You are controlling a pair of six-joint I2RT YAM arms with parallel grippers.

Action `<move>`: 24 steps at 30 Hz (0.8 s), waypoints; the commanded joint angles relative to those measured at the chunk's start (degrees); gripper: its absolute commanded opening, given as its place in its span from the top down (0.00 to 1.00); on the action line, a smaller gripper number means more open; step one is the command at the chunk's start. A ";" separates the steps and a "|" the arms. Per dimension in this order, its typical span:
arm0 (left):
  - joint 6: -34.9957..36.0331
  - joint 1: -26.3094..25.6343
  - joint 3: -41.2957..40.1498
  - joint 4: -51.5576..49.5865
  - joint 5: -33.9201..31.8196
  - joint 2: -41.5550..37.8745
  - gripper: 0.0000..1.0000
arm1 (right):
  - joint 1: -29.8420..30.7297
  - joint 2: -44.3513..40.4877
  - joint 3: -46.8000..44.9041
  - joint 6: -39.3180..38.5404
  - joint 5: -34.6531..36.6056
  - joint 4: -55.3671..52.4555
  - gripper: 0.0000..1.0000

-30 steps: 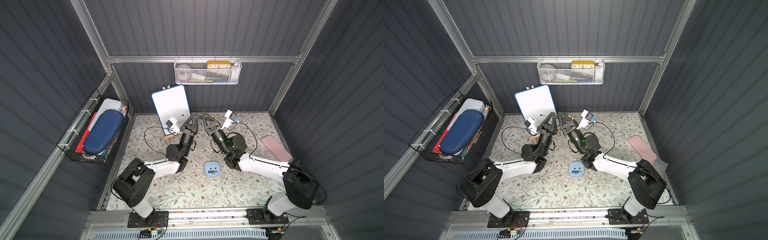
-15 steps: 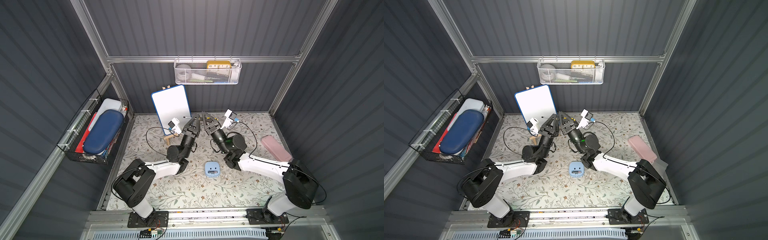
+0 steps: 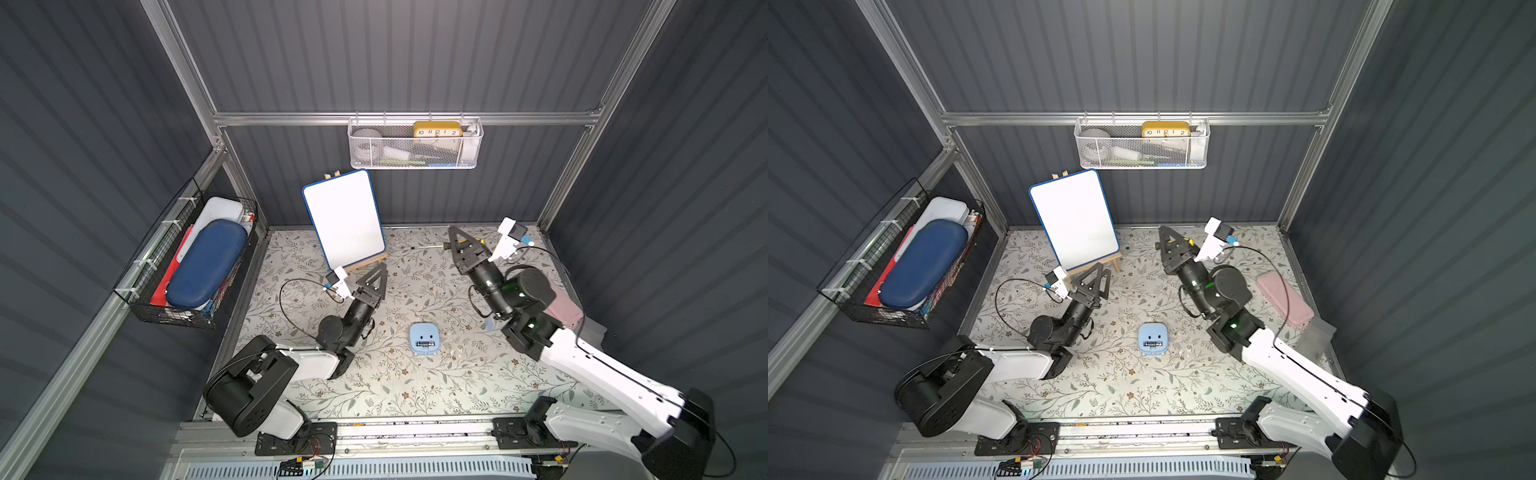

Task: Remove the battery from the alarm
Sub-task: Pick up the screwdriver from the center of the board.

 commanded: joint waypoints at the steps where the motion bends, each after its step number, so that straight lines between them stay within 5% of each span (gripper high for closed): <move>1: 7.15 0.45 -1.94 5.14 5.12 -8.14 0.01 | -1.47 -3.61 0.54 -2.75 1.33 -19.82 1.00; 3: 13.97 0.57 -1.42 -9.46 9.50 -16.09 0.06 | -1.86 -5.82 1.47 -2.18 -0.01 -28.91 1.00; 4: 17.34 0.54 0.08 -19.60 11.00 -19.81 0.19 | -1.91 -6.95 1.06 -1.85 -0.24 -31.53 1.00; 7: 26.34 0.52 9.72 -56.74 7.41 -27.33 0.92 | -3.17 -9.97 0.28 0.49 -0.24 -41.88 1.00; 8: 27.57 0.57 10.79 -62.79 5.71 -28.59 1.00 | -3.76 -10.84 -0.21 1.29 -0.08 -45.20 1.00; 11: 28.51 0.61 7.90 -64.97 7.09 -32.14 1.00 | -5.73 -12.86 -4.03 3.78 -1.36 -48.36 1.00; 15: 29.07 0.59 10.33 -73.44 10.81 -26.49 1.00 | -6.95 -13.72 -11.07 5.63 -6.41 -43.38 1.00; 24: 31.70 0.19 11.94 -79.45 18.02 -13.56 0.68 | -7.00 -10.63 -17.74 0.86 -9.38 -38.79 1.00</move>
